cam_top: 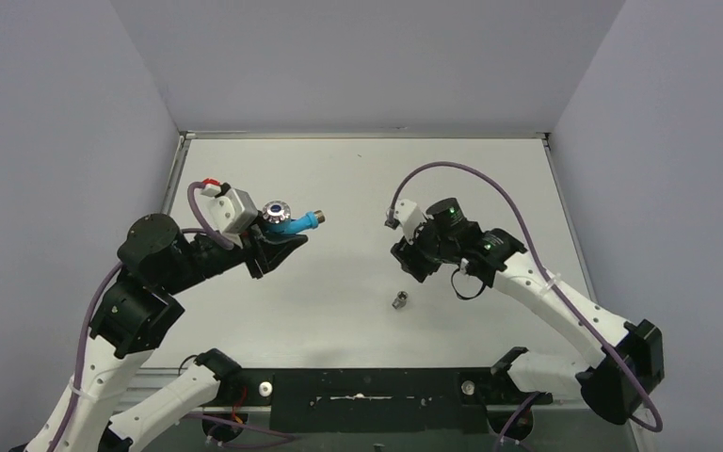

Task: Install the water faucets
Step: Pick up the adaptor at the center of the board.

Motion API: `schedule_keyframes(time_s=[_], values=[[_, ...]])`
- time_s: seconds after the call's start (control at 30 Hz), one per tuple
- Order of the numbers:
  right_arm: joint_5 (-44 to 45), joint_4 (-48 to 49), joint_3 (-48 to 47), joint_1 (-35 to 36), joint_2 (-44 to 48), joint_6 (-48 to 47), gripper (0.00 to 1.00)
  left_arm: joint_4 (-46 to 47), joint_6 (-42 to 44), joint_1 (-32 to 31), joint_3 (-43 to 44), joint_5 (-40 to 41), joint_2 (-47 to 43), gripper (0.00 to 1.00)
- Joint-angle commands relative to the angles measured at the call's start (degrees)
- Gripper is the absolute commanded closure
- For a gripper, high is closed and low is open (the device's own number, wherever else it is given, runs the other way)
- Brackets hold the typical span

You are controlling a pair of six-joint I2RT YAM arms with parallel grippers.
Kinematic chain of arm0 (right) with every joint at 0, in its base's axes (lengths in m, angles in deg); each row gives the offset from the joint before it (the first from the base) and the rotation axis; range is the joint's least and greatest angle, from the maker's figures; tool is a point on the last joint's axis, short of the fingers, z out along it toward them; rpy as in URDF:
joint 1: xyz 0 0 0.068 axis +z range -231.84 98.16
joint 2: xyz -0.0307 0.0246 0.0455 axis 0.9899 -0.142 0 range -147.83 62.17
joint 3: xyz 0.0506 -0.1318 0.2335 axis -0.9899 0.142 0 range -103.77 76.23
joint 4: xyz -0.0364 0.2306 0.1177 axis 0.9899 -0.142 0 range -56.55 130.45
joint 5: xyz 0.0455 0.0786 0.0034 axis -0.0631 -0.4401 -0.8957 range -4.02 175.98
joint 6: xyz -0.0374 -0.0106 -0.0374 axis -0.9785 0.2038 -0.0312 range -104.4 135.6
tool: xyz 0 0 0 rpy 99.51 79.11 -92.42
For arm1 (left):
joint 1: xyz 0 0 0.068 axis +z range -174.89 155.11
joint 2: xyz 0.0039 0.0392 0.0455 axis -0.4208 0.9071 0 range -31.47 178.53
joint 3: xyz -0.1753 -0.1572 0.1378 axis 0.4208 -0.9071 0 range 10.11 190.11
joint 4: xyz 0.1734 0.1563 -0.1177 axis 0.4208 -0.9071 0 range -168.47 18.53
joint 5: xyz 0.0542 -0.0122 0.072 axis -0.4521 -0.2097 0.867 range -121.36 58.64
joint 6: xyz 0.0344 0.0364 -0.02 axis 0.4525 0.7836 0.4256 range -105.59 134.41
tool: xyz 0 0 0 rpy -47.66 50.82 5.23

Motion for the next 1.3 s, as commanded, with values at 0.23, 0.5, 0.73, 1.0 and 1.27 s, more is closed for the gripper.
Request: schedule_keyframes(time_s=[0.23, 0.5, 0.73, 1.0, 1.27], values=[[-20.72, -9.6, 1.13, -3.9, 1.86, -40.81, 0.47, -3.08, 3.18, 0.06, 3.94, 1.35, -3.46, 1.0], [-17.19, -8.44, 2.35, 1.7, -3.54, -46.51, 0.48, -3.81, 4.32, 0.04, 2.88, 1.61, -4.5, 1.0], [-11.19, -8.13, 2.01, 5.96, -8.98, -54.34, 0.48, -4.28, 4.62, 0.02, 2.8, 1.91, -4.88, 1.0], [-10.19, -7.74, 0.67, 6.16, -10.88, -59.45, 0.47, -4.53, 4.94, 0.02, 2.82, 2.11, -4.77, 1.0], [-10.35, -10.99, -1.22, 6.48, -15.08, -63.05, 0.45, -4.64, 5.17, -0.01, 2.52, 2.53, -4.86, 1.0]])
